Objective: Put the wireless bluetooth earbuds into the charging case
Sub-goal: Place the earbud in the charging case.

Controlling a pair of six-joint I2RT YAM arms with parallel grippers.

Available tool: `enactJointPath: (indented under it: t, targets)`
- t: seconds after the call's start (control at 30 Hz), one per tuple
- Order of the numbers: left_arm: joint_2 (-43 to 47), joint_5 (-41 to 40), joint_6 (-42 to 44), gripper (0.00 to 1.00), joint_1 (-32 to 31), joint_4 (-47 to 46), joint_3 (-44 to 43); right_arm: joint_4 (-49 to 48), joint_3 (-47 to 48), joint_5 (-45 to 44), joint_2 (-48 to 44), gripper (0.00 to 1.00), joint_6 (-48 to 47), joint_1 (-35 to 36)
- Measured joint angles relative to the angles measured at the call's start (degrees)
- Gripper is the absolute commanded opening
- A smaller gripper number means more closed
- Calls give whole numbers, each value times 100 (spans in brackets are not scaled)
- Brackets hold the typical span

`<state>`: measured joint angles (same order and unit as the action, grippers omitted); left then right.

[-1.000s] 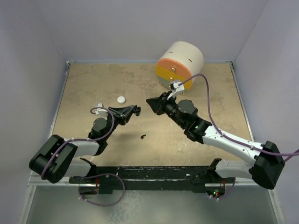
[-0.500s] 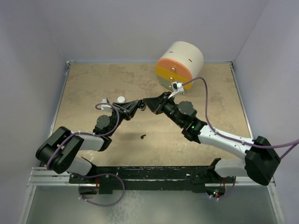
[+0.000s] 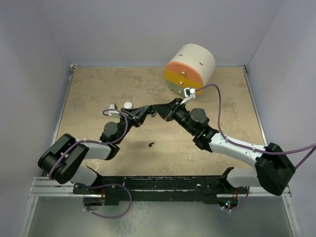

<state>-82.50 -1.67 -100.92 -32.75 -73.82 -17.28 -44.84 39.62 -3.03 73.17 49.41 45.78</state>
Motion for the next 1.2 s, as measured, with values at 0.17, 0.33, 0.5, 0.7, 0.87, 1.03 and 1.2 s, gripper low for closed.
enactJointPath:
  t: [0.17, 0.33, 0.5, 0.7, 0.87, 1.03, 1.2]
  targets:
    - [0, -55, 2, 0, -50, 0, 0, -221, -94, 120, 61, 0, 155, -98]
    - [0, -105, 4, 0, -87, -2, 0, -334, -173, 234, 155, 0, 293, -184]
    - [0, -168, 20, 0, -136, -2, 0, -393, -177, 260, 238, 0, 393, -238]
    - [0, -199, 50, 0, -192, -2, 0, -479, -203, 267, 264, 0, 450, -273]
    - [0, -221, 57, 0, -227, -2, -17, -538, -203, 280, 284, 0, 487, -284]
    - [-2, -249, 59, 0, -260, -9, -44, -566, -216, 302, 372, 0, 529, -310]
    - [-2, -280, 59, 0, -286, -20, -66, -575, -260, 334, 376, 0, 553, -334]
